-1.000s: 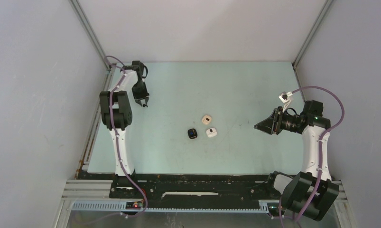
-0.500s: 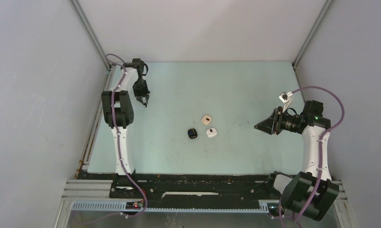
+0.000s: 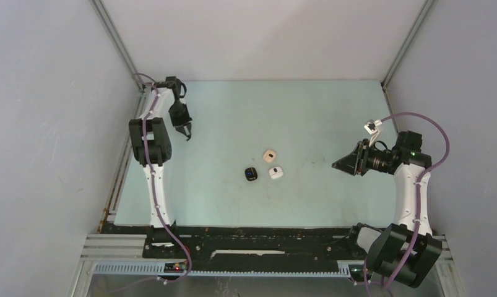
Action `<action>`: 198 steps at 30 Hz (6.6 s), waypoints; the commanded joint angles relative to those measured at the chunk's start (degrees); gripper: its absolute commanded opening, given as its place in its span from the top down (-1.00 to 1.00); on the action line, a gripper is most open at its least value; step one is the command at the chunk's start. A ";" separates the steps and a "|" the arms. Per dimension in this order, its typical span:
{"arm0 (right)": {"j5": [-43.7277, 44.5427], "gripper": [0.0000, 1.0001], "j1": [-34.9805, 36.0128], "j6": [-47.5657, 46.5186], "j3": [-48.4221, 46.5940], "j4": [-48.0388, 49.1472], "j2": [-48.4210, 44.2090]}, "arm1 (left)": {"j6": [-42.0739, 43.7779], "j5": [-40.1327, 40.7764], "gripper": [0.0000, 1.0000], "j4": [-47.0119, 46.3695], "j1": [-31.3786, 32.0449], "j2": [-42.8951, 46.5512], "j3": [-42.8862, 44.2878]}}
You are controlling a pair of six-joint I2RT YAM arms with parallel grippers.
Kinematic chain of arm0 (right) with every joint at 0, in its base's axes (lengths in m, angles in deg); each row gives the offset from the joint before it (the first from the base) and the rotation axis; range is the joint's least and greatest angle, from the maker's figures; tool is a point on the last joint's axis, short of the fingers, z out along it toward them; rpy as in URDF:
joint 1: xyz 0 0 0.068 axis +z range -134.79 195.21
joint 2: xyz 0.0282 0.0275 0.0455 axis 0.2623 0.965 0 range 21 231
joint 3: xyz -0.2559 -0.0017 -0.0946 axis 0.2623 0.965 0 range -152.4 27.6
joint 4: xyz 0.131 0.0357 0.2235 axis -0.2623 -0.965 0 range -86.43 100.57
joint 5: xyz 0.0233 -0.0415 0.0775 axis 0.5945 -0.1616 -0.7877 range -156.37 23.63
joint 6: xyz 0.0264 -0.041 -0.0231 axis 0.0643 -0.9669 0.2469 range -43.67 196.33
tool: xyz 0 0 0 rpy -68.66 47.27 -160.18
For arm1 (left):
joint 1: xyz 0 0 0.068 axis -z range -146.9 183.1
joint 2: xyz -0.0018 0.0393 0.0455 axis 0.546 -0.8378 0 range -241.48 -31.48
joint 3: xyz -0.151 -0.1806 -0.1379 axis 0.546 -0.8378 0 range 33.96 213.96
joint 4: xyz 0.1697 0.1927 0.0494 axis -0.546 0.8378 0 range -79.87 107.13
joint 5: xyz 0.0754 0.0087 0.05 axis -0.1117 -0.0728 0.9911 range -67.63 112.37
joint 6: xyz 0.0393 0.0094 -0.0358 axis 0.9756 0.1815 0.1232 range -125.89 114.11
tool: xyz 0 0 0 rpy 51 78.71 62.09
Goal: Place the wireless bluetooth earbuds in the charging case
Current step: Move the earbud to the center of the board, then pick up the charging case at the center of the board.
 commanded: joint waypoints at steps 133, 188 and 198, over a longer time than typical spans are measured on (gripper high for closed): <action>-0.33 0.29 -1.52 -0.79 -2.24 0.04 0.54 | -7.46 1.53 -0.01 -14.89 34.23 23.30 -34.18; 56.40 -0.23 70.89 21.50 -32.46 24.21 53.73 | -10.96 10.73 -0.93 -42.88 21.89 91.69 -81.12; 58.40 -0.26 72.84 21.09 -34.49 22.43 57.34 | -10.94 10.50 -0.93 -42.66 21.88 91.31 -81.48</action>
